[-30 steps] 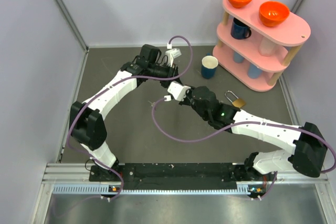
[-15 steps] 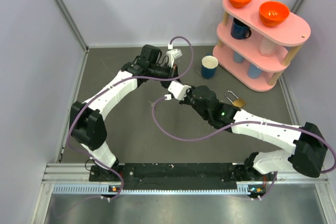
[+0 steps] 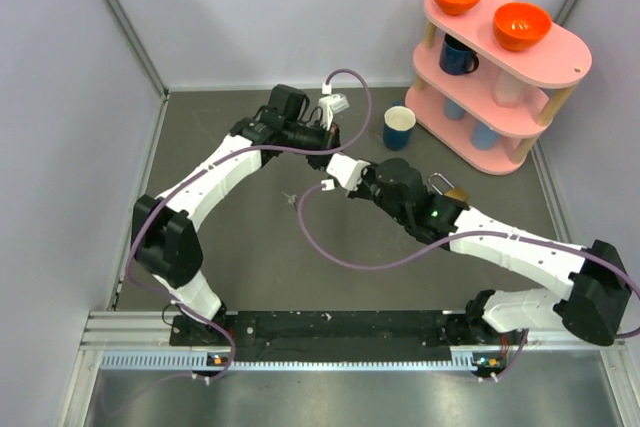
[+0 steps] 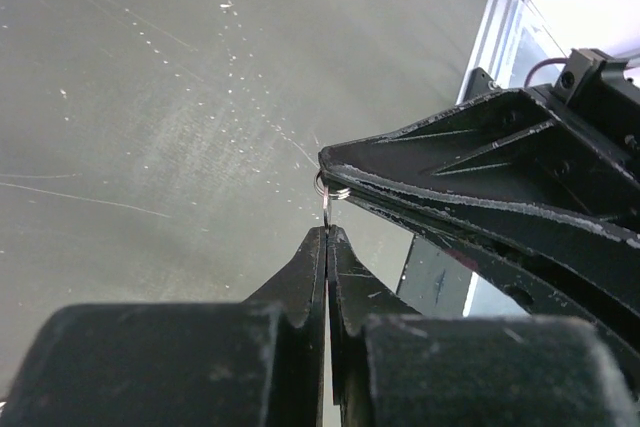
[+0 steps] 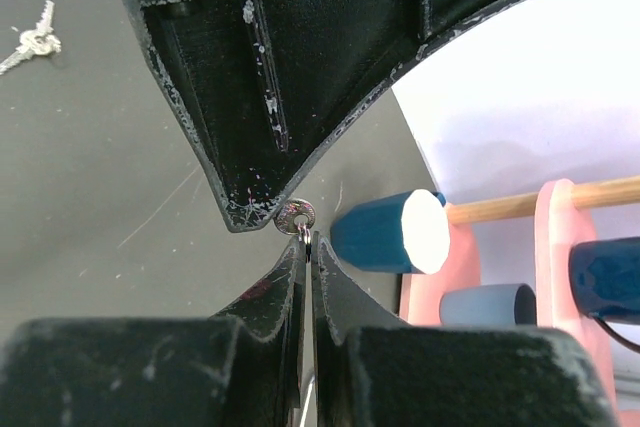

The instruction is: Unlock with the key

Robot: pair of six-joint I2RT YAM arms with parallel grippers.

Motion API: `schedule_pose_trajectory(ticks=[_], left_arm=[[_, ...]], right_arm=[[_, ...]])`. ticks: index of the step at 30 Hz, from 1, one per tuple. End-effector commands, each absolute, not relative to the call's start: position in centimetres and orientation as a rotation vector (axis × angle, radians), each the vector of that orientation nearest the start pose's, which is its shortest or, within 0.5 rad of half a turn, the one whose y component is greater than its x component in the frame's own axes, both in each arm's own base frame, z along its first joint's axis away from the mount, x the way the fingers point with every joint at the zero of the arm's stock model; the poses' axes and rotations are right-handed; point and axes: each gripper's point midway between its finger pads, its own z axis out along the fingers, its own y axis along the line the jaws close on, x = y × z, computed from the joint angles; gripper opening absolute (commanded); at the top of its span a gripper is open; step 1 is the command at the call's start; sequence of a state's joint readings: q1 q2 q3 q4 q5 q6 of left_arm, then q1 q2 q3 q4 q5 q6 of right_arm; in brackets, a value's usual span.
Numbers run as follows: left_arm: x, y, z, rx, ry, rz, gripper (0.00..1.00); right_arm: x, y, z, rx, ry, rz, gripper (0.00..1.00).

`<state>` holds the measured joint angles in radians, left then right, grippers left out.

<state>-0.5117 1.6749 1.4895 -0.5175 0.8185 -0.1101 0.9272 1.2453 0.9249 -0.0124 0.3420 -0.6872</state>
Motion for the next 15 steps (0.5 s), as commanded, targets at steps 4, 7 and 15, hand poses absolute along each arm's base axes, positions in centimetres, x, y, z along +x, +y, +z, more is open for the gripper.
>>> schedule_pose_trajectory(ticks=[4,7,15], left_arm=[[28.5,-31.5,27.9,0.986,1.986,-1.276,0.00],[28.1,-31.5,28.2,1.009,1.967,-1.290,0.00],[27.1,-31.1,29.9,1.044,1.903,-1.297,0.00]], right_arm=[[29.4,25.7,24.9,-1.203,1.454,-0.090,0.00],[29.1,25.8,24.5,-1.230,1.447,-0.080,0.00],[28.2,24.9,24.1,-1.275,1.439,-0.031,0.00]])
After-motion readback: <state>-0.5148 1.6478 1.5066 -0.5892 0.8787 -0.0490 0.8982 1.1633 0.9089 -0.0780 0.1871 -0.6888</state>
